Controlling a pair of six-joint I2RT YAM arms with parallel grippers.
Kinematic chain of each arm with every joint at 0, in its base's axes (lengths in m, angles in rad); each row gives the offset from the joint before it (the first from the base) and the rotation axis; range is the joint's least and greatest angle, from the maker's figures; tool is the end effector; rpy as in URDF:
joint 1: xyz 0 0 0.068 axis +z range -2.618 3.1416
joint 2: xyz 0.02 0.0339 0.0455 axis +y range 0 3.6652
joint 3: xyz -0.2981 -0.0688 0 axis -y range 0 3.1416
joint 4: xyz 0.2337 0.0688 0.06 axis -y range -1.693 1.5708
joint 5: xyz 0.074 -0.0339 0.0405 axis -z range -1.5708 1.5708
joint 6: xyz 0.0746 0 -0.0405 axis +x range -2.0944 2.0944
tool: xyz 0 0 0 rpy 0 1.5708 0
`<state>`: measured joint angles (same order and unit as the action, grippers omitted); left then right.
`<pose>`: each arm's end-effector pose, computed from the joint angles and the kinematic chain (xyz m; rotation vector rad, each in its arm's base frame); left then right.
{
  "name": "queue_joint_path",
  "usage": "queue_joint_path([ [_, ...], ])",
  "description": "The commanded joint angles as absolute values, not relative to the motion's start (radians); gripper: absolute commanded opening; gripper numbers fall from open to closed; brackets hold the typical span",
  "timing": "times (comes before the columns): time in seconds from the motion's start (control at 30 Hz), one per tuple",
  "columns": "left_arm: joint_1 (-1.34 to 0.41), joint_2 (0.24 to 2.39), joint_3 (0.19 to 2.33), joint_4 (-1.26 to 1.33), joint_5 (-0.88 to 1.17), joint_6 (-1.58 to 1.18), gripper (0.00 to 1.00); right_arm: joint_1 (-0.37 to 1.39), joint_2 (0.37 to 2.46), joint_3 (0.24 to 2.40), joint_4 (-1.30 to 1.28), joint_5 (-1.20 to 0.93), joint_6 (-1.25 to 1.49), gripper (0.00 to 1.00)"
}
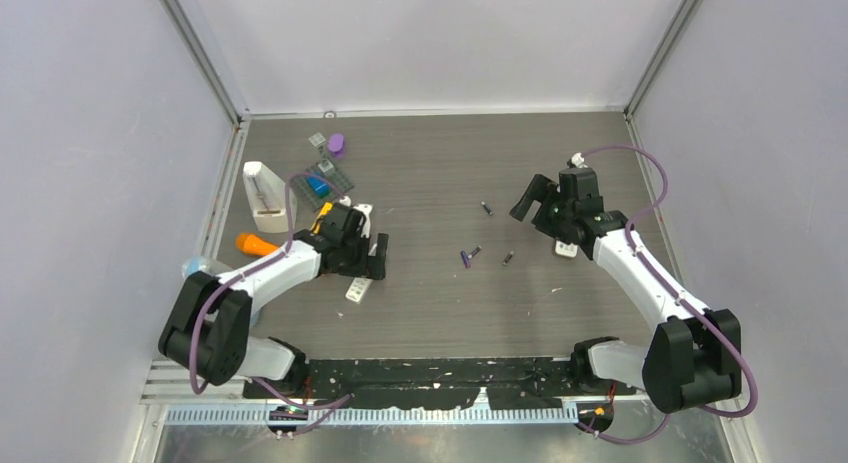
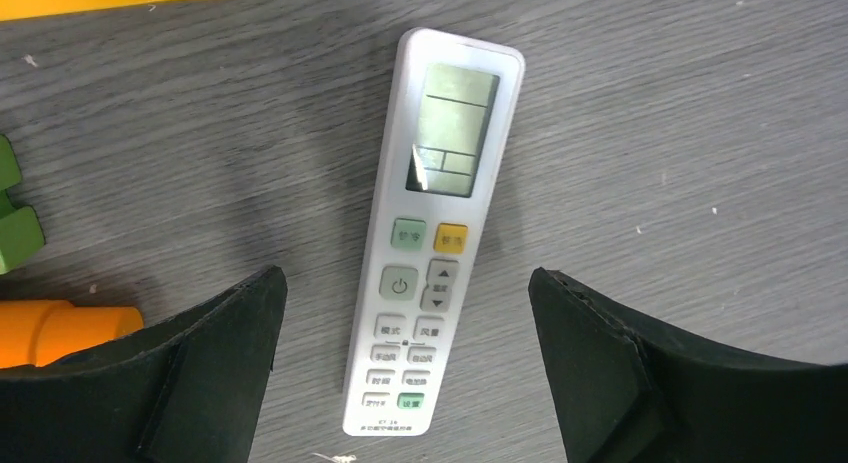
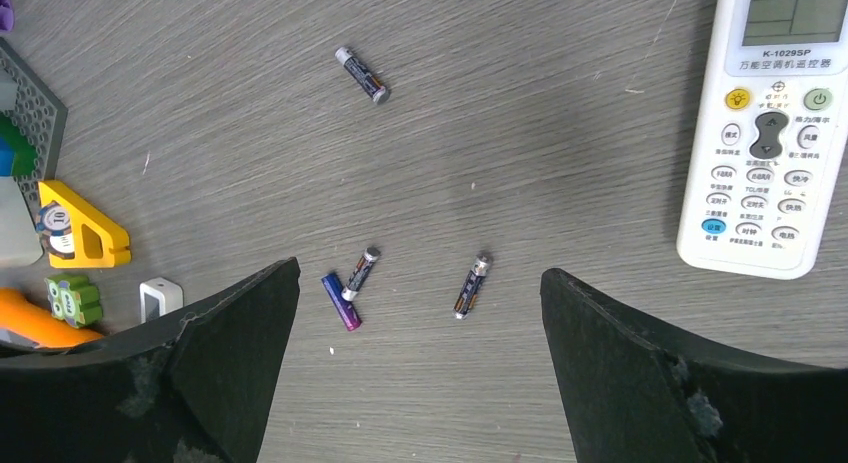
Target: Load the batteries into the remote control
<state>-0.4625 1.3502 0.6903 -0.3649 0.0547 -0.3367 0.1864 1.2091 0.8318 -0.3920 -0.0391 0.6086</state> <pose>0.2249 -0.1167 0.1816 0.1859 2.6307 -0.3537 0.2555 0.0512 0.2587 0.4797 2.3328 0.4335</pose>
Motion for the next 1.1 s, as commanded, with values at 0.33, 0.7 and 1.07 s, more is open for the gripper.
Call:
queue_joint_path([
  [0.33, -0.463, 1.518, 0.863, -0.423, 0.009, -0.321, 0.81, 0.195, 1.162, 0.813, -0.378, -0.034, 0.656, 0.95],
  [0.7, -0.465, 1.625, 0.921, -0.438, 0.021, -0.319, 0.48, 0.195, 1.151, 0.806, -0.376, -0.061, 0.672, 0.95],
  [1.07, -0.466, 1.585, 0.950, -0.451, 0.079, -0.327, 0.00, 0.216, 1.129, 0.800, -0.339, -0.129, 0.623, 0.96],
])
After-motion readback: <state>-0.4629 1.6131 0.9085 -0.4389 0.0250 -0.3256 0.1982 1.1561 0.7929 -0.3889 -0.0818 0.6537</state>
